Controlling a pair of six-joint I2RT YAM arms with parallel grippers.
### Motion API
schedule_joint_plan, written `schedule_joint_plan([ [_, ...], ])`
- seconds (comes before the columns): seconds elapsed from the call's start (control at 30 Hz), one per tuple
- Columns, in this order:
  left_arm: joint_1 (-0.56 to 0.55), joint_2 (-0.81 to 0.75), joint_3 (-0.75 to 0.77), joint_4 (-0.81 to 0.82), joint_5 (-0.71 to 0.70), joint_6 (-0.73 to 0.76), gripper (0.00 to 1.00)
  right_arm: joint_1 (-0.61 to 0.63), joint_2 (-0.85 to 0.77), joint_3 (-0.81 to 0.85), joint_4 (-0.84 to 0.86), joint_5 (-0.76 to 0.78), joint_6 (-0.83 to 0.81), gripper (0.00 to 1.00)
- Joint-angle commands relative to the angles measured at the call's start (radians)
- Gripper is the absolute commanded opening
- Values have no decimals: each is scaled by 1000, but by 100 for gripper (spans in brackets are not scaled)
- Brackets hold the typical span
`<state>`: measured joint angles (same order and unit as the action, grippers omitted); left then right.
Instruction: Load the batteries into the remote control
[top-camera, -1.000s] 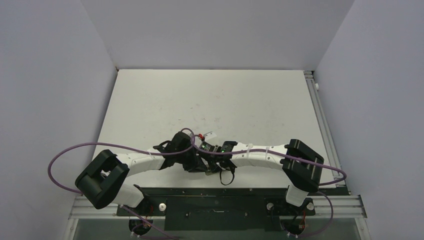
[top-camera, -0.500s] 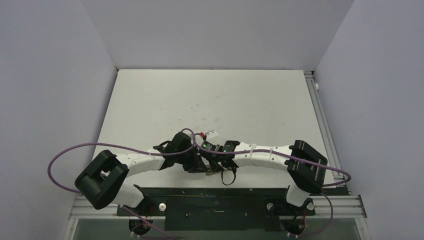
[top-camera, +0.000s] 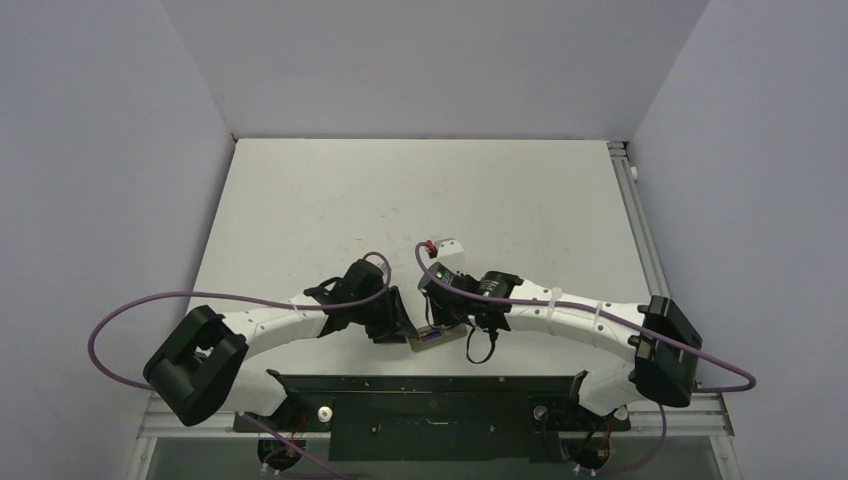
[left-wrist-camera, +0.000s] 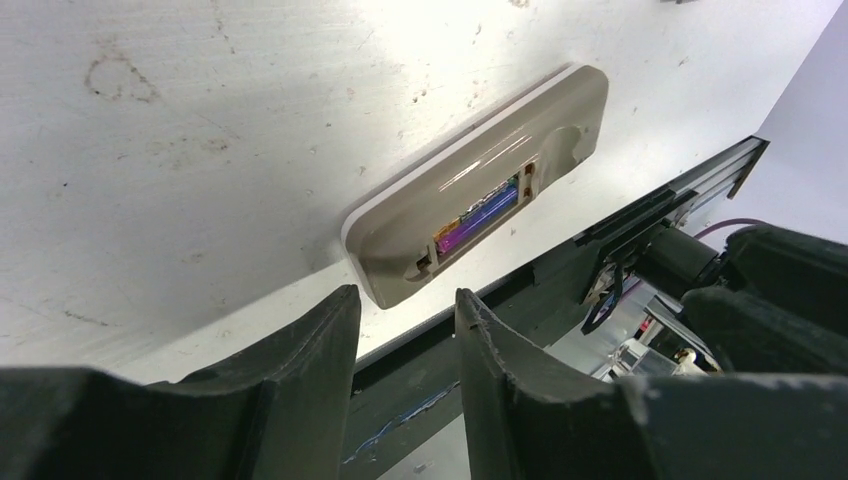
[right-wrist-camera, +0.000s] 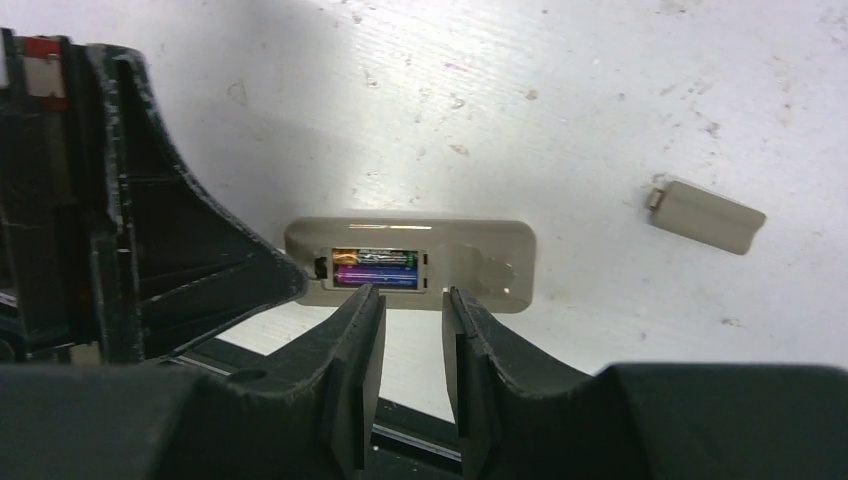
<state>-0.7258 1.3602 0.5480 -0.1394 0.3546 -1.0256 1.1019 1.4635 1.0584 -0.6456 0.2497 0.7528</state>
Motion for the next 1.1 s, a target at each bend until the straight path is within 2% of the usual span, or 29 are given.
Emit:
schedule_joint_plan([
  [0.0, -4, -50, 55, -52, -33, 25, 40, -26, -84, -41, 4, 54, 10, 30],
  [0.2, -6, -80, 62, -74, -53, 28, 51, -48, -154, -107, 28, 35, 15, 37],
  [0.47, -9, -44, 144, -167, -112, 120, 56, -64, -250, -234, 85, -19, 66, 41],
  [0.6, -11, -4, 190, -212, -158, 164, 56, -65, -283, -303, 103, -29, 102, 37],
  [0.7, -13, 18, 213, -221, -179, 183, 55, -67, -307, -349, 121, -33, 126, 26],
  [0.8, -13, 39, 231, -223, -196, 192, 47, -66, -317, -394, 146, -50, 145, 12],
  [0.83, -13, 46, 238, -223, -198, 194, 40, -67, -318, -408, 156, -57, 151, 9],
  [0.87, -14, 54, 242, -221, -199, 197, 37, -68, -318, -422, 166, -65, 157, 9],
  [0.93, -14, 79, 253, -221, -202, 200, 23, -68, -318, -443, 187, -78, 166, 9],
  [1.07, -14, 119, 267, -215, -203, 205, 8, -68, -313, -472, 221, -86, 183, 9],
])
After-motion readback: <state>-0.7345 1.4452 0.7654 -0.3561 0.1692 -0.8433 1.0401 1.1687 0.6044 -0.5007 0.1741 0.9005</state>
